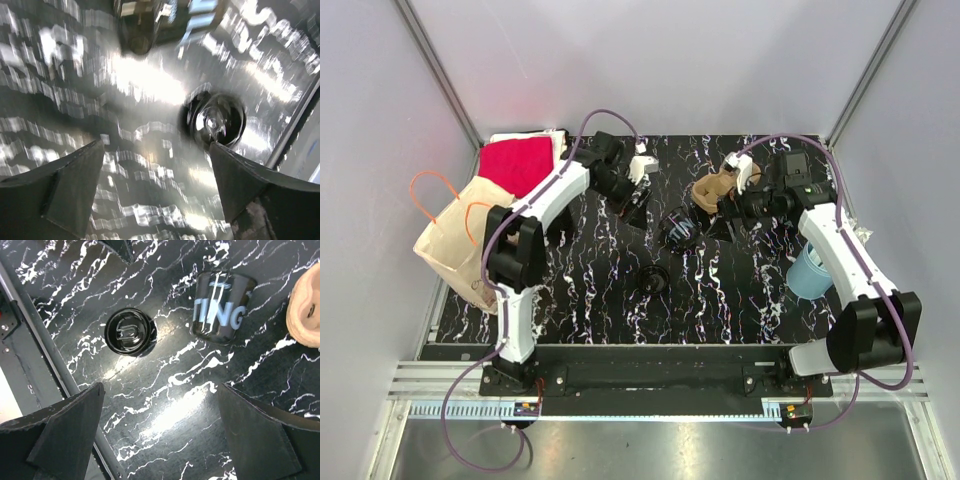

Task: Pack the takeout coffee

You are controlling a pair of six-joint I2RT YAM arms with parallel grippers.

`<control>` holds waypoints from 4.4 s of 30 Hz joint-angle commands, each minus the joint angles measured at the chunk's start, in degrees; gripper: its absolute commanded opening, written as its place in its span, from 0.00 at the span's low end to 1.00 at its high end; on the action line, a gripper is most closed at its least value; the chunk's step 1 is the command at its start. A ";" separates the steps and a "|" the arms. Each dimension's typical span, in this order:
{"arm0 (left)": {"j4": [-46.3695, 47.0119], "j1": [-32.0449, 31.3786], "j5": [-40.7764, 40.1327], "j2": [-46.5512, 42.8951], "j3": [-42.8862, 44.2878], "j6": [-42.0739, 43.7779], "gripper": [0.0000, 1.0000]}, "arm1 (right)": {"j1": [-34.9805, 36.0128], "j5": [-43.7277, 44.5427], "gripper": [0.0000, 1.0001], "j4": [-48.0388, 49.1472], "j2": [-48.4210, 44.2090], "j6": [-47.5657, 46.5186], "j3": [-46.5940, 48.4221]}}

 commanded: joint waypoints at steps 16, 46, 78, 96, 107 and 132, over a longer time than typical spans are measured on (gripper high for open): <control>47.32 -1.28 21.93 14.71 8.08 -19.23 0.99 | -0.18 1.89 1.00 1.87 -3.56 -1.93 -3.86; 34.60 -3.91 24.75 18.94 9.16 -13.45 0.57 | -0.36 2.68 1.00 1.43 -3.73 -3.33 -3.69; 1.73 -13.66 -30.08 -5.76 4.50 25.21 0.00 | -0.88 1.10 1.00 1.25 -6.72 -3.77 -4.21; 0.40 -19.65 -37.04 -1.01 -0.34 24.25 0.00 | -3.61 0.57 1.00 0.81 -10.59 -4.12 -4.04; 1.46 -21.84 -34.75 0.75 0.01 22.76 0.00 | -5.02 0.22 1.00 0.81 -11.55 -4.12 -3.95; 3.21 -22.64 -33.01 -10.75 0.47 21.61 0.83 | -5.72 -0.22 1.00 0.64 -11.82 -4.21 -4.13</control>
